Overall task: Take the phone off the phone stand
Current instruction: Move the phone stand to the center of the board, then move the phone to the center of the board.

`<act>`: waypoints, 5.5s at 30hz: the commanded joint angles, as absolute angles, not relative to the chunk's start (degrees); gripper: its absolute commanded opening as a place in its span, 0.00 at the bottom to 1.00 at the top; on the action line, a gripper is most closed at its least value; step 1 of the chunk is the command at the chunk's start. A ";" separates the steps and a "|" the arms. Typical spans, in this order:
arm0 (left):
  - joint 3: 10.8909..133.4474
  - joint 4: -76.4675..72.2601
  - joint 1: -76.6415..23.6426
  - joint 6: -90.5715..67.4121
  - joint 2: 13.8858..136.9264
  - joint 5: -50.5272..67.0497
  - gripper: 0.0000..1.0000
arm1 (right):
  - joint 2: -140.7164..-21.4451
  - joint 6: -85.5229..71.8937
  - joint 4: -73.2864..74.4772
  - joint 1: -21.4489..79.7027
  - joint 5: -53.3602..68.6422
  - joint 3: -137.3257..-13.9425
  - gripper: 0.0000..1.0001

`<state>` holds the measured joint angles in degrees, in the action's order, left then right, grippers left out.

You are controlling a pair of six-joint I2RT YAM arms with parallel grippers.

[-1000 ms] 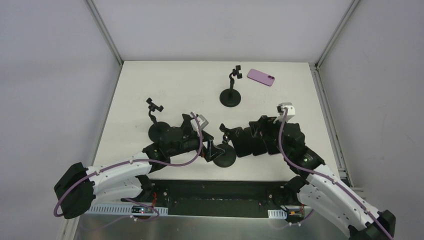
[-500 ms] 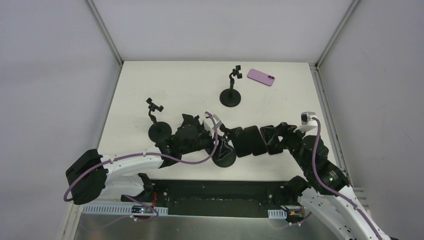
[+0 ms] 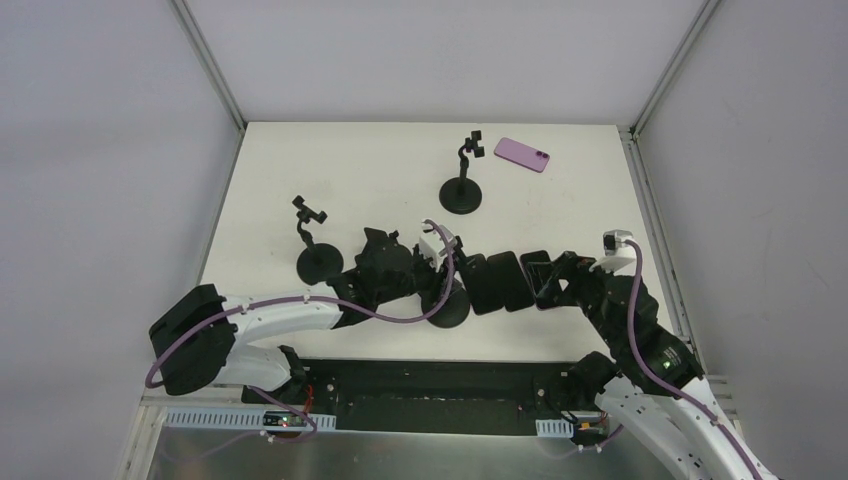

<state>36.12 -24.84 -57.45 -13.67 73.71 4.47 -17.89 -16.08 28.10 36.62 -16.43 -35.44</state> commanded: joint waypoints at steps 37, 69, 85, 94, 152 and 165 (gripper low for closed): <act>55.88 -24.16 -29.85 -4.66 93.25 9.49 0.28 | -18.17 -18.72 32.53 36.58 -17.64 -36.90 0.85; 44.10 -14.44 -28.77 -13.23 66.86 16.71 0.99 | -71.03 -27.62 35.84 10.86 -11.74 -72.66 0.87; 45.62 6.66 -28.92 -0.53 52.37 21.45 0.99 | -118.78 -33.17 36.78 -1.68 -2.71 -111.59 0.87; 47.82 8.66 -28.92 1.17 54.74 23.28 0.99 | -134.38 -41.87 31.38 -5.16 7.62 -125.35 0.80; 48.78 10.86 -28.21 2.99 54.54 20.64 0.99 | -151.79 -52.61 26.98 -3.92 16.96 -137.28 0.13; 48.95 10.90 -28.13 2.46 54.61 21.88 0.99 | -149.50 -40.13 37.79 -2.23 21.64 -137.27 0.19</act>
